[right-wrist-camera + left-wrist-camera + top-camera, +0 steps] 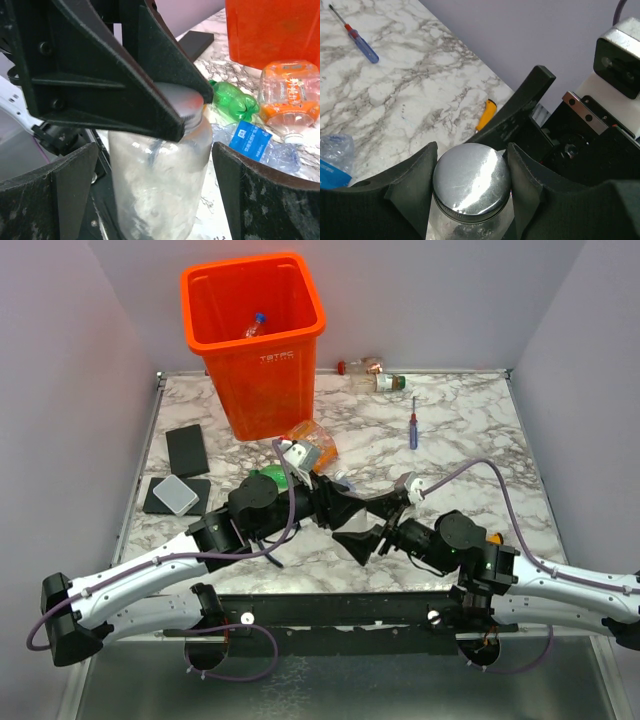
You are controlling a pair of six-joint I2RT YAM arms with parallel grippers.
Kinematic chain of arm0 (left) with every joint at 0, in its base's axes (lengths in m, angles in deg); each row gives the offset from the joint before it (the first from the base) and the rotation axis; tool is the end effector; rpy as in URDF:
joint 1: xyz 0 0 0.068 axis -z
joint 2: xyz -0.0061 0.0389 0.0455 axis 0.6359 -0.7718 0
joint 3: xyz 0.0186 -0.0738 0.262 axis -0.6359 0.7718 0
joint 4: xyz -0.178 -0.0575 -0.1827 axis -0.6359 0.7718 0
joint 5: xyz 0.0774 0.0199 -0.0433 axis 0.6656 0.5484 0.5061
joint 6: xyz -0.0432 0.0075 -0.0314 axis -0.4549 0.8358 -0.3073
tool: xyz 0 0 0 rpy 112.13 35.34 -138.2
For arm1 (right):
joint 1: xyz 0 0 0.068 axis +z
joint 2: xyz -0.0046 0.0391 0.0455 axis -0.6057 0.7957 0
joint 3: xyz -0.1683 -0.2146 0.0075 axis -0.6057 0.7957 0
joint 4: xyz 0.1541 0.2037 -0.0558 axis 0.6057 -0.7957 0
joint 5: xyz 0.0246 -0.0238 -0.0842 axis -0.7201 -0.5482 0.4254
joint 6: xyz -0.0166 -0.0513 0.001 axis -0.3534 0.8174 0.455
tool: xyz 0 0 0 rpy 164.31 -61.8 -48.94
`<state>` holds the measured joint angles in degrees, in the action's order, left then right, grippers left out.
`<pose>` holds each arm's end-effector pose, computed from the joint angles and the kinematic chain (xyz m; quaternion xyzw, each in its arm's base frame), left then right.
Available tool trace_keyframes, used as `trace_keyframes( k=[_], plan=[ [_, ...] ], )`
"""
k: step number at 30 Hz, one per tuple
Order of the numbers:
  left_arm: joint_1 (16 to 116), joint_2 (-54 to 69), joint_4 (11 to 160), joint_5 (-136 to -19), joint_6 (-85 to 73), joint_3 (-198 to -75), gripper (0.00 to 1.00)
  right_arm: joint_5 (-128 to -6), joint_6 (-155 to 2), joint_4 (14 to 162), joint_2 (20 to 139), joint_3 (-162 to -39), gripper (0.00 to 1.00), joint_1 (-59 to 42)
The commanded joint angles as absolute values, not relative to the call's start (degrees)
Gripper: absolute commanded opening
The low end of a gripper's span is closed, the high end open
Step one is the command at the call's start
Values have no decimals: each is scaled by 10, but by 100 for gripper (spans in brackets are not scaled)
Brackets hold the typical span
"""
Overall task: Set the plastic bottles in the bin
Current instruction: Pick up the plastic bottle from the corner of the board, then place the plastic bottle in the trash bin.
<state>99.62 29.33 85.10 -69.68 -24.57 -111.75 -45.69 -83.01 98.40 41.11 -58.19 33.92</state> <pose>0.1107 -0.1933 0.3519 0.1935 0.7029 -0.4865 0.4814 0.0682 0.1735 0.3121 -0.2625 0.6546 0.4088 0.5791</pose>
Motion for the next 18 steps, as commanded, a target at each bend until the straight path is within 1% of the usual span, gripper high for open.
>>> trace_keyframes(
  k=[1, 6, 9, 12, 16, 18],
  plan=[
    [1000, 311, 863, -624, -213, -1157, 0, -466, -854, 943, 408, -618, 100, 341],
    [998, 307, 877, -519, -149, -1212, 0, -483, -867, 905, 402, -642, 100, 340],
    [997, 286, 877, -450, -88, -1273, 0, -508, -879, 903, 390, -650, 100, 341],
    [996, 248, 877, -413, -23, -1353, 0, -551, -892, 915, 378, -658, 100, 340],
    [988, 179, 822, -347, 152, -1466, 0, -578, -894, 925, 355, -662, 100, 340],
    [961, 137, 777, -329, 232, -1513, 0, -566, -891, 923, 340, -655, 100, 340]
  ],
)
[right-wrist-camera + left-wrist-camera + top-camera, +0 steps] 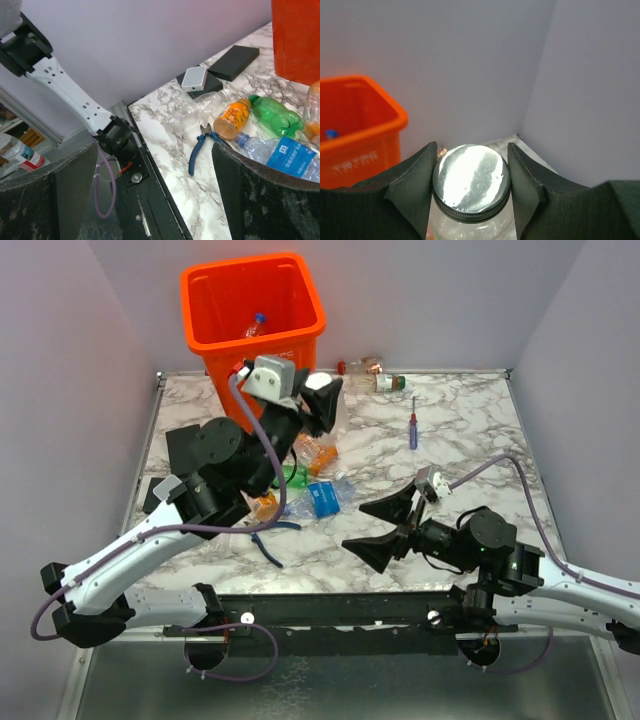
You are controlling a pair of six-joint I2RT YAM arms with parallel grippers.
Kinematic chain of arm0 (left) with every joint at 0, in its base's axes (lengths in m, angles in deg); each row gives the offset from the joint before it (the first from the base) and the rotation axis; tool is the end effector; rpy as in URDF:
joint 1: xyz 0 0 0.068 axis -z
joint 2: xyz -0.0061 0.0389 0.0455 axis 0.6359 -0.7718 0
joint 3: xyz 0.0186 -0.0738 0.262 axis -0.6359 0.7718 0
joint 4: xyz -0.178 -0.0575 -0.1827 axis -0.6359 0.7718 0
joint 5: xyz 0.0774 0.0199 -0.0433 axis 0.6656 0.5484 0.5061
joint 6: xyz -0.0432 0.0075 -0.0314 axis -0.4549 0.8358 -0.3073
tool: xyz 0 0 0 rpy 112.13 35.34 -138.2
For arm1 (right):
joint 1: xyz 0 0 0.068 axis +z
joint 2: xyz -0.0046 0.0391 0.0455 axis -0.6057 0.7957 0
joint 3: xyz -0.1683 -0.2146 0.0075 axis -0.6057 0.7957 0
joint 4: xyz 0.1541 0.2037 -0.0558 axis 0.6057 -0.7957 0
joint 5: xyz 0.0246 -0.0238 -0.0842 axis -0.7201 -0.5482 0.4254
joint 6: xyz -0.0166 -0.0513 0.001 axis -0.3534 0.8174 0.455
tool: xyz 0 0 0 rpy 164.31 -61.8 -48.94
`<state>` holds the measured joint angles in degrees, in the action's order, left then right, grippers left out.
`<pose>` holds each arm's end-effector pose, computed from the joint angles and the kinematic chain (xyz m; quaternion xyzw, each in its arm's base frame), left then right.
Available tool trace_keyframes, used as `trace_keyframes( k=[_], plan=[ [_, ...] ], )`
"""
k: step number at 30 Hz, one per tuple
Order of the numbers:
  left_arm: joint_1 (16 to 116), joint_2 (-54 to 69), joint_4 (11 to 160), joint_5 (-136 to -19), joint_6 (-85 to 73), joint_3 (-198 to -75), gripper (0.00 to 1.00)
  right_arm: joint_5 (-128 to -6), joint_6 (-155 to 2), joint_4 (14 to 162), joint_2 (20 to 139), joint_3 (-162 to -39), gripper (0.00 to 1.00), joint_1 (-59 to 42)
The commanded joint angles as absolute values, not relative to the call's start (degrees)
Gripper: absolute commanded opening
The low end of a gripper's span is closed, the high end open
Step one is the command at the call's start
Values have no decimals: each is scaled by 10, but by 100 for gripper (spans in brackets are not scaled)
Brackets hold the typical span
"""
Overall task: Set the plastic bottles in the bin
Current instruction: Place the plastic bottle in the trash bin.
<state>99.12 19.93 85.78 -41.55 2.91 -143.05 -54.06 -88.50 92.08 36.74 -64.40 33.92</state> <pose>0.1258 -0.1818 0.5044 0.1059 0.5956 -0.2832 0.7442 0.0568 0.1559 0.3508 -0.2661 0.6242 0.4947 0.5430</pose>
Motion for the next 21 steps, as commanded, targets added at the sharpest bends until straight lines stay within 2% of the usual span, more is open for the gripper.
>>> trace_keyframes(
  k=[1, 8, 12, 17, 18, 20, 21],
  plan=[
    [939, 114, 750, -326, 260, -1535, 0, -555, -892, 923, 331, -648, 100, 340],
    [736, -18, 611, -378, 235, -1654, 0, -544, -937, 969, 303, -576, 100, 341],
    [677, -75, 482, -388, 230, -1663, 0, -585, -969, 991, 333, -554, 100, 340],
    [638, -160, 459, -398, 206, -1719, 2, -612, -973, 981, 373, -553, 98, 340],
    [638, -169, 459, -389, 198, -1723, 19, -604, -966, 972, 373, -556, 98, 340],
    [637, -177, 464, -383, 178, -1725, 60, -563, -960, 954, 366, -558, 100, 341],
    [639, -179, 468, -388, 175, -1726, 74, -545, -960, 948, 359, -556, 100, 340]
  ],
)
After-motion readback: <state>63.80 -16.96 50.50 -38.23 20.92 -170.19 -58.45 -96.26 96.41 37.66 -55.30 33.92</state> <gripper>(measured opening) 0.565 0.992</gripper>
